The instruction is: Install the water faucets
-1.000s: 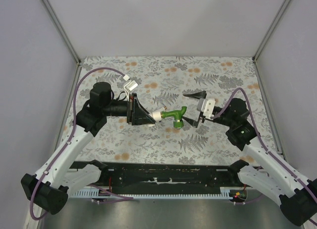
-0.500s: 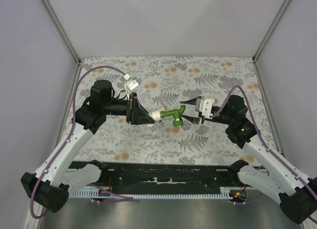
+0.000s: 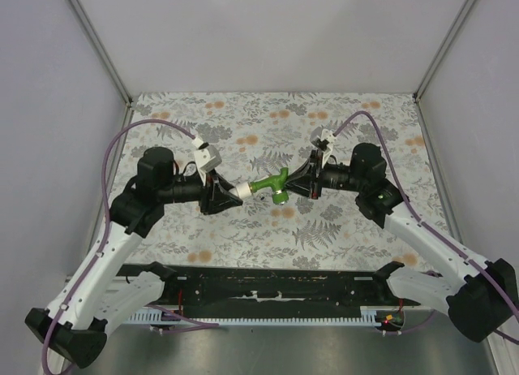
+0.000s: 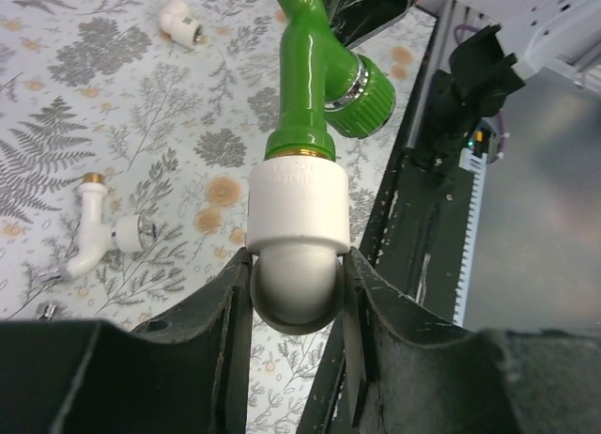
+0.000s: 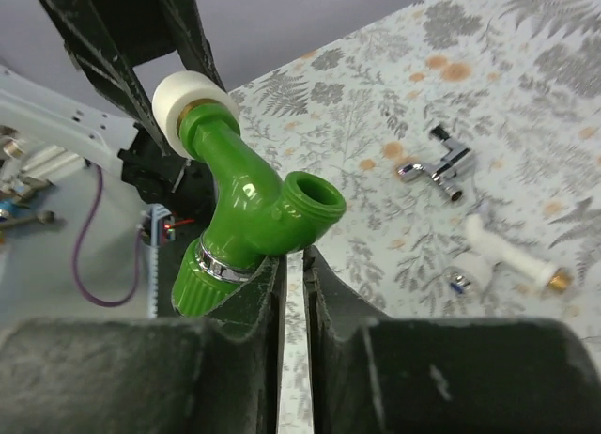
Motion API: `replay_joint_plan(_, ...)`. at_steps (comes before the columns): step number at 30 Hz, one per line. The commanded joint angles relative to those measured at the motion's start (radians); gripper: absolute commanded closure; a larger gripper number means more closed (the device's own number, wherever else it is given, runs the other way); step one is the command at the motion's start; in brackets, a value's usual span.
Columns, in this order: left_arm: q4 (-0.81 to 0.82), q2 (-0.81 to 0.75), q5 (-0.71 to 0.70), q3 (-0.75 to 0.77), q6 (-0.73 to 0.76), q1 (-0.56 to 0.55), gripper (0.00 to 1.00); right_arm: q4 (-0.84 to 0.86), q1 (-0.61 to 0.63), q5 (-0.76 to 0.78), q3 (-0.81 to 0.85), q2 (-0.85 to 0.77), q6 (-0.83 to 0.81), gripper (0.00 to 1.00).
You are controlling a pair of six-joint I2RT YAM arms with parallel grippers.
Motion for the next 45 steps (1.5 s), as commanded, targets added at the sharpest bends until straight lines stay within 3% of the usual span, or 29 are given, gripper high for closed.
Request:
replay_joint_plan(1, 0.114, -0.074, -0.176, -0.064, 0.086, -0.001, 0.98, 0.026, 0.015, -0.020, 0.062, -0.004, 0.211, 0.75)
replay_joint_plan(5, 0.148, -0.062, -0.156, -0.035, -0.086, 0.003, 0.98, -0.225, 0.015, 0.132, 0.088, -0.094, -0.139, 0.44)
replay_joint_plan(11, 0.179, -0.017, -0.022, 0.025, -0.282, 0.012, 0.98, -0.302, 0.016, 0.230, 0.008, -0.242, -0.671, 0.19)
replay_joint_plan(17, 0.171, 0.019, 0.030, 0.099, -0.396, 0.017, 0.98, -0.196, 0.016, 0.148, -0.076, -0.320, -0.912, 0.12)
replay_joint_plan(19, 0.180, 0.030, 0.048, 0.113, -0.433, 0.017, 0.98, -0.195, 0.021, 0.120, -0.056, -0.306, -0.949, 0.04)
replay_joint_plan(25, 0.197, 0.026, 0.058, 0.116, -0.473, 0.017, 0.98, -0.072, 0.070, 0.207, -0.056, -0.259, -0.963, 0.02)
replay_joint_plan(28, 0.211, 0.021, 0.065, 0.116, -0.483, 0.019, 0.98, 0.000, 0.076, 0.180, -0.052, -0.218, -0.910, 0.03)
replay_joint_plan(38, 0.367, -0.002, 0.051, 0.048, -0.531, 0.017, 0.98, 0.328, 0.090, 0.053, -0.094, -0.090, -0.457, 0.25)
replay_joint_plan(45, 0.247, 0.007, -0.102, 0.019, -0.331, 0.019, 0.98, 0.431, 0.090, 0.000, -0.096, -0.105, -0.177, 0.37)
